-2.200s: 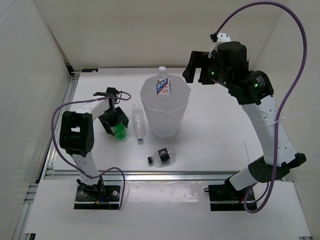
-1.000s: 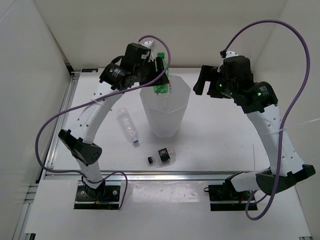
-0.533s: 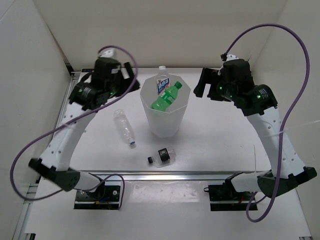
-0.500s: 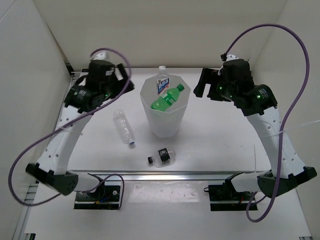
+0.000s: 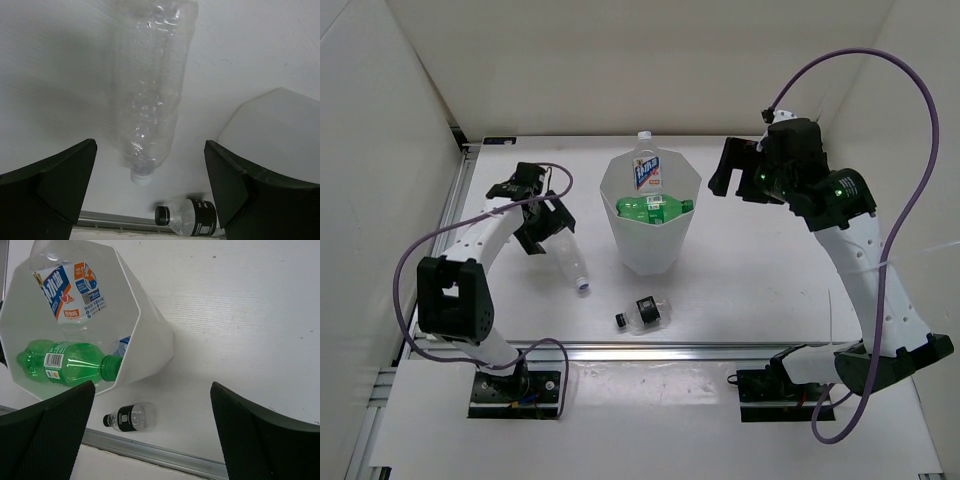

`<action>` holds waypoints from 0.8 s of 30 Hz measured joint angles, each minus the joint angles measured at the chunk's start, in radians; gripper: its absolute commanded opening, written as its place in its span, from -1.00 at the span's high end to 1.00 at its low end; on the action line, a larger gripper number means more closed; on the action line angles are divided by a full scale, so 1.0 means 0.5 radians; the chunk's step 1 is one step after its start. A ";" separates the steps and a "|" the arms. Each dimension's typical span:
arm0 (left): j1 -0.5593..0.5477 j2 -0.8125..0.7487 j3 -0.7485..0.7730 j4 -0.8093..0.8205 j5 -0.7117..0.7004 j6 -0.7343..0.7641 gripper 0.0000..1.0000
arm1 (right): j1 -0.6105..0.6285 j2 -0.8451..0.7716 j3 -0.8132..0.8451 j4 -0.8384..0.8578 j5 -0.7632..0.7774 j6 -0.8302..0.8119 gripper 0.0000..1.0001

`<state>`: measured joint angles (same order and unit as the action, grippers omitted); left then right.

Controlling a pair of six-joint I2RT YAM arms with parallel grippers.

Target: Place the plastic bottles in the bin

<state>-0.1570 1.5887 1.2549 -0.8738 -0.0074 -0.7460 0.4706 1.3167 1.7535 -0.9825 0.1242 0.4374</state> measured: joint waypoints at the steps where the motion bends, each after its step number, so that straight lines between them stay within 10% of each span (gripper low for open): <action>1: 0.003 0.024 0.000 0.008 0.002 0.000 -1.00 | -0.007 0.001 0.006 -0.014 0.000 -0.008 -1.00; 9: 0.009 0.388 -0.049 0.125 0.148 0.005 -0.94 | -0.091 0.001 0.043 -0.037 -0.040 -0.076 -1.00; 15: -0.008 0.559 -0.079 0.087 0.263 0.048 -0.12 | -0.161 0.000 0.048 -0.042 -0.084 -0.098 -1.00; 24: -0.012 0.046 0.458 -0.248 0.038 -0.050 -0.13 | -0.202 -0.069 -0.071 -0.047 -0.132 -0.089 -1.00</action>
<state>-0.1631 1.6115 1.4837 -0.9977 0.0116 -0.7708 0.3695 1.2819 1.7180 -1.0061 0.0582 0.3927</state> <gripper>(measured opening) 0.640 0.998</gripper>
